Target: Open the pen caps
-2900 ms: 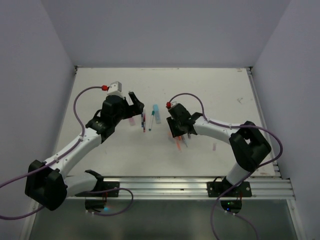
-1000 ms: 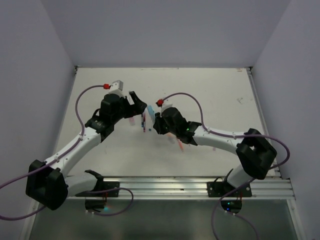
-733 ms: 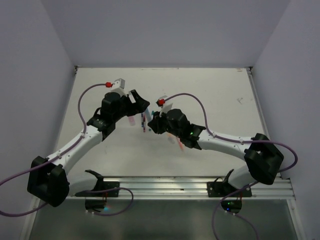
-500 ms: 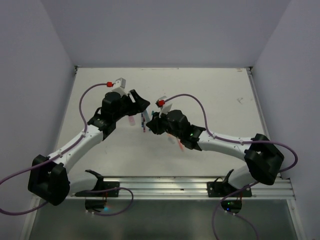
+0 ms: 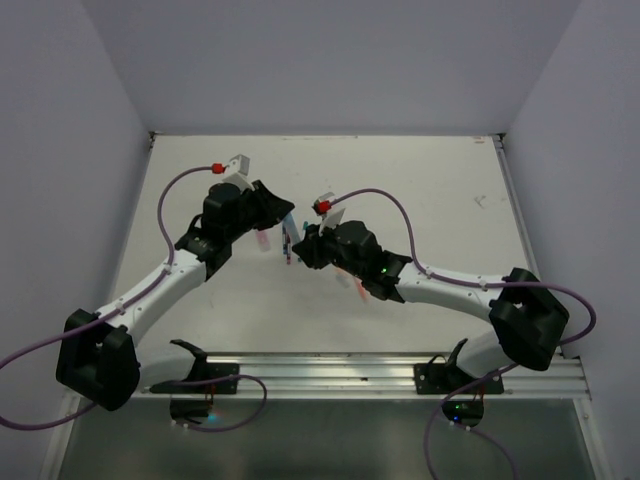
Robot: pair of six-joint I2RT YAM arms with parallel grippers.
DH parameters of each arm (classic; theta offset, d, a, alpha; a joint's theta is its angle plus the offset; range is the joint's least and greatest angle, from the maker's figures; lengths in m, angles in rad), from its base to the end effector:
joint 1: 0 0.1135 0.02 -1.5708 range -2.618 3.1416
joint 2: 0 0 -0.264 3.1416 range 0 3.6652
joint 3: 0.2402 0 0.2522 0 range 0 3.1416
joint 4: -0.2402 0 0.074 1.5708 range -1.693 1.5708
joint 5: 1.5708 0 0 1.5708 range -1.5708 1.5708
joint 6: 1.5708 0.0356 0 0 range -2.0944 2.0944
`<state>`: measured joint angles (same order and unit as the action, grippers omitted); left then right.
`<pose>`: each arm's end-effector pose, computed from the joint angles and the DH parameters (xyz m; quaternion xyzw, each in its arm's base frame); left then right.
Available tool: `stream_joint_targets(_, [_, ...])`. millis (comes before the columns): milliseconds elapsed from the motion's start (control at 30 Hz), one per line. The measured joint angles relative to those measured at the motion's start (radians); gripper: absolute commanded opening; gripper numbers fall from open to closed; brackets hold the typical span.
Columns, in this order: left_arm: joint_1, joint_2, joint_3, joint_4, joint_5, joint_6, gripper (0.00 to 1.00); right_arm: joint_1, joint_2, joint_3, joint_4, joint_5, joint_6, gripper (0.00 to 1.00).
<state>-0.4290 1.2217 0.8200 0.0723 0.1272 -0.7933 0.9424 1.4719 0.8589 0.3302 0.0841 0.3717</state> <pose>0.2546 -0.1214 0.2857 -0.1107 0.8051 -0.3754 0.4457 0.1987 0.2684 0.2538 -0.2007 0.7738 0.3398 0.4955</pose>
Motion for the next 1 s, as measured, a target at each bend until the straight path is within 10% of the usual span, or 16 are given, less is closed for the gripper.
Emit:
stream_joint_targets(467, [-0.003, 0.000, 0.000, 0.003, -0.010, -0.001, 0.00, 0.002, 0.000, 0.076, -0.123, 0.024, -0.087, 0.63])
stream_joint_targets(1000, [0.016, -0.014, -0.058, 0.308, 0.262, 0.161, 0.00, -0.244, -0.098, 0.144, -0.277, -0.366, -0.146, 0.66])
